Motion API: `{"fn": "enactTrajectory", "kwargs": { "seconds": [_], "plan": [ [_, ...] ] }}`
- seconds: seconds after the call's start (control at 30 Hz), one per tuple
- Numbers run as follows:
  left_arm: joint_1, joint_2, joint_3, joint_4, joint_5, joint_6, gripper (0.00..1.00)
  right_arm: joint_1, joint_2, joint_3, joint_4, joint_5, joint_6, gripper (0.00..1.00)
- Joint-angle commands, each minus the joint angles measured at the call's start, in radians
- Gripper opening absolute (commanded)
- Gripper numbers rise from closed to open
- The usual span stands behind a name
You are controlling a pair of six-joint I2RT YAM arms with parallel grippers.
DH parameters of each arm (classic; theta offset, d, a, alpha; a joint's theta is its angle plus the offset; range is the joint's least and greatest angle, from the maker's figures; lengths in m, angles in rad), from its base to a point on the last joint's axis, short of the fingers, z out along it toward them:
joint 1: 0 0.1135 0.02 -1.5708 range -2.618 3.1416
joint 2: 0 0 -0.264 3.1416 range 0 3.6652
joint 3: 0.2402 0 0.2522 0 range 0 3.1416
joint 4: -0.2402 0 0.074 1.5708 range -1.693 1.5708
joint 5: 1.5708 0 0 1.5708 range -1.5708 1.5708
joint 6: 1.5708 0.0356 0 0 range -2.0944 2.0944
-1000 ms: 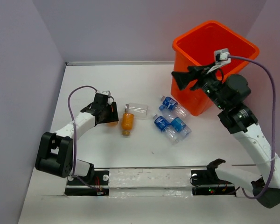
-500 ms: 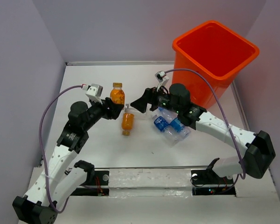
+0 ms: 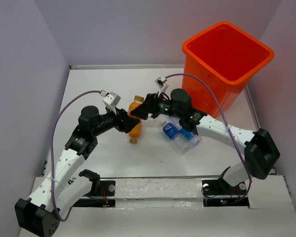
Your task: Put the plastic bottles in the bin
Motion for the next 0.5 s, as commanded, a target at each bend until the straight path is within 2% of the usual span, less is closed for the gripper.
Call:
{"fn": "enactTrajectory", "kwargs": {
  "seconds": [0.0, 0.07, 0.13, 0.17, 0.2, 0.23, 0.27, 0.3, 0.33, 0.37, 0.47],
  "plan": [
    [-0.013, -0.021, 0.005, 0.057, 0.075, 0.018, 0.51, 0.01, 0.015, 0.056, 0.101, -0.021, 0.037, 0.91],
    [-0.016, -0.021, 0.005, 0.056, 0.063, 0.018, 0.53, 0.01, 0.015, 0.055, 0.107, -0.008, 0.038, 0.81],
    [-0.015, -0.021, 0.007, 0.051, 0.063, 0.019, 0.59, 0.01, 0.009, 0.049, 0.121, 0.006, 0.04, 0.77],
    [-0.017, -0.016, 0.007, 0.05, 0.063, 0.019, 0.61, 0.01, 0.007, 0.047, 0.124, 0.008, 0.04, 0.72],
    [-0.018, -0.016, 0.008, 0.048, 0.061, 0.019, 0.68, 0.01, 0.004, 0.047, 0.124, 0.009, 0.038, 0.61],
    [-0.02, -0.016, 0.008, 0.047, 0.058, 0.019, 0.72, 0.01, 0.003, 0.044, 0.126, 0.012, 0.038, 0.55],
    [-0.018, -0.016, 0.01, 0.041, 0.041, 0.019, 0.77, 0.01, 0.0, 0.043, 0.126, 0.026, 0.037, 0.44],
    [-0.02, -0.019, 0.01, 0.039, 0.029, 0.019, 0.82, 0.01, -0.005, 0.04, 0.124, 0.037, 0.037, 0.36],
    [-0.02, -0.022, 0.008, 0.034, 0.017, 0.019, 0.99, 0.01, -0.016, 0.037, 0.117, 0.048, 0.031, 0.31],
    [-0.02, -0.032, 0.01, 0.033, -0.008, 0.018, 0.99, 0.01, -0.022, 0.038, 0.104, 0.081, 0.023, 0.27],
    [-0.02, -0.041, 0.008, 0.028, -0.044, 0.018, 0.99, 0.01, -0.061, 0.052, 0.043, 0.173, -0.029, 0.24]
  ]
}}
